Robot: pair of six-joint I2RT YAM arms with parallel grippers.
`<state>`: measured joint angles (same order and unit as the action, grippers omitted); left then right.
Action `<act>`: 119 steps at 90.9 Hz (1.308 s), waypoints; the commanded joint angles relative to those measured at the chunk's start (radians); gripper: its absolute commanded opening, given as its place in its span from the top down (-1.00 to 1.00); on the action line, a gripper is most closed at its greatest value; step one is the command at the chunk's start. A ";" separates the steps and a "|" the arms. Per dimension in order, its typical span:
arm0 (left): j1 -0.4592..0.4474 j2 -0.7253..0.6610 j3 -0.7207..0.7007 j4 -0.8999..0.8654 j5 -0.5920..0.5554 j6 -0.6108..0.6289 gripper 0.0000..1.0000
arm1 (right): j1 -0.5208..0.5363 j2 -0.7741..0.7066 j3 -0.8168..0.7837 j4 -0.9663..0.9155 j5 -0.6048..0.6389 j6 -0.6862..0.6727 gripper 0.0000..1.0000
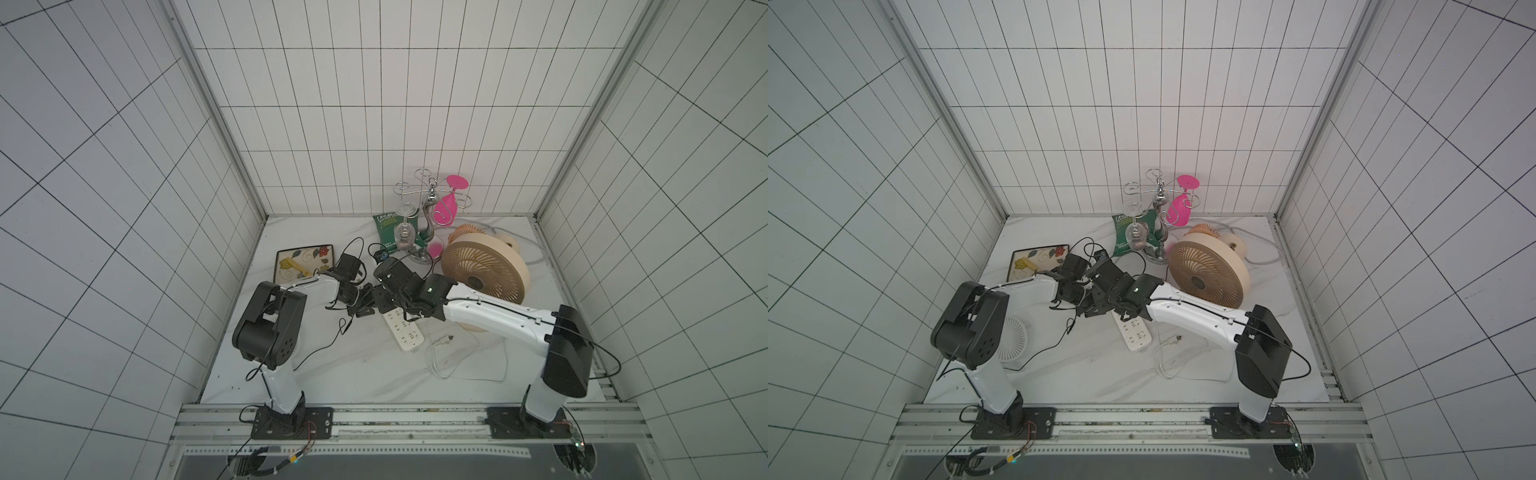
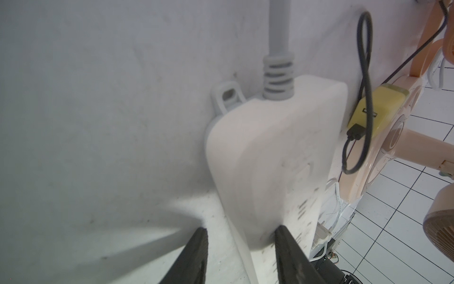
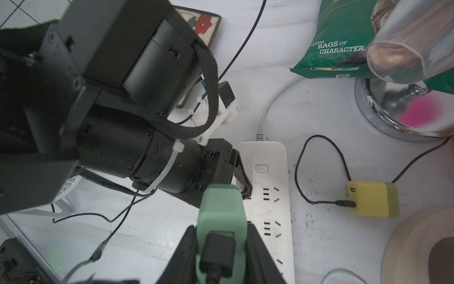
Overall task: Unplug the desk fan from the power strip
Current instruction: Remove the plug from the socket, then place the plug at the center of the board.
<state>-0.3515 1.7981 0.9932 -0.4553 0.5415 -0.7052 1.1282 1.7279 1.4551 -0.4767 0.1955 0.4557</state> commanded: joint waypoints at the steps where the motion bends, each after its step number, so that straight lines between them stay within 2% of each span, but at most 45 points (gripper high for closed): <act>1: 0.012 0.042 -0.010 -0.099 -0.243 -0.028 0.05 | 0.007 -0.052 -0.056 0.007 -0.011 0.047 0.65; 23: 0.017 -0.053 0.195 -0.155 -0.164 -0.023 -0.06 | 0.005 -0.133 -0.182 0.017 -0.116 0.104 0.66; 45: 0.062 -0.219 0.312 -0.261 -0.190 -0.032 -0.08 | 0.010 -0.050 -0.174 0.069 -0.275 0.125 0.70; 71: 0.217 -0.463 0.302 -0.406 -0.283 -0.047 -0.11 | 0.028 0.176 0.000 0.162 -0.444 0.132 0.72; 79: 0.221 -0.517 0.284 -0.466 -0.346 -0.056 -0.11 | 0.036 0.247 0.068 0.164 -0.470 0.141 0.73; 99: 0.229 -0.723 0.133 -0.470 -0.475 -0.143 -0.13 | 0.044 0.385 0.180 0.208 -0.529 0.183 0.73; 107: 0.230 -0.799 0.082 -0.437 -0.501 -0.155 -0.15 | 0.044 0.439 0.226 0.228 -0.557 0.202 0.73; 119: 0.232 -0.832 0.090 -0.481 -0.519 -0.151 -0.16 | 0.043 0.519 0.295 0.258 -0.600 0.235 0.73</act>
<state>-0.1234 0.9947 1.0775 -0.9253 0.0776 -0.8444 1.1656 2.1891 1.6875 -0.2703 -0.3408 0.6495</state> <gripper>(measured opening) 0.578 0.298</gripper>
